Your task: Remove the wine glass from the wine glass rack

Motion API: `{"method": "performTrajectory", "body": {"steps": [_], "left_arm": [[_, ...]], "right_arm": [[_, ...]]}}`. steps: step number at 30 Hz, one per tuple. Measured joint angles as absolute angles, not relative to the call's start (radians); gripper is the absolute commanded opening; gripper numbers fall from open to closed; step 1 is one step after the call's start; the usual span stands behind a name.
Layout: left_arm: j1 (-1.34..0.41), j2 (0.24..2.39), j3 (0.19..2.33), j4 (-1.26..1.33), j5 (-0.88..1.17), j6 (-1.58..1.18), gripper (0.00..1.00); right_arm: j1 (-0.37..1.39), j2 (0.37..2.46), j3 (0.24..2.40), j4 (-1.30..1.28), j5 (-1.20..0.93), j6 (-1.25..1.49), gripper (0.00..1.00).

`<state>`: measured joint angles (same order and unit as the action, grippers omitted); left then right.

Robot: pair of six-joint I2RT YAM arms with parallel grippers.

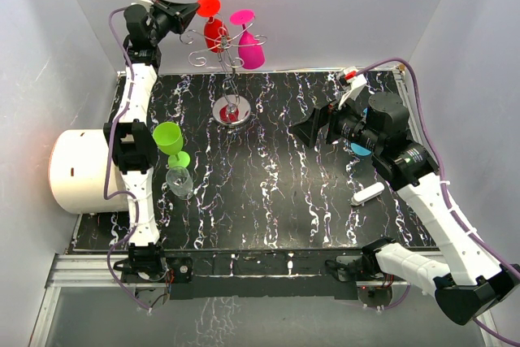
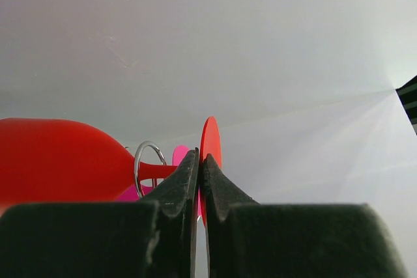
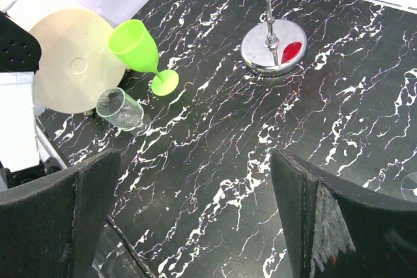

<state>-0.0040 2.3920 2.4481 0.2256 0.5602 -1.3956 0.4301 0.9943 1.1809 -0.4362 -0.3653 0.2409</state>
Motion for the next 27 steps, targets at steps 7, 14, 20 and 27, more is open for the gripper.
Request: {"method": "performTrajectory", "body": {"steps": [7,14,20,27], "left_arm": [[-0.008,2.394,2.448,0.232,0.56,-1.392,0.0],[-0.009,2.394,2.451,0.219,0.558,-1.361,0.0],[-0.009,2.333,2.365,0.215,0.533,-1.326,0.0],[-0.01,2.27,2.278,0.204,0.532,-1.301,0.0]], "right_arm": [[0.43,0.994,1.181,-0.436,-0.365,0.243,0.98],[0.43,0.994,1.181,-0.436,-0.365,0.245,0.98],[0.43,0.994,1.181,-0.435,-0.366,0.245,0.98],[0.43,0.994,1.181,-0.429,-0.367,0.254,0.98]]}}
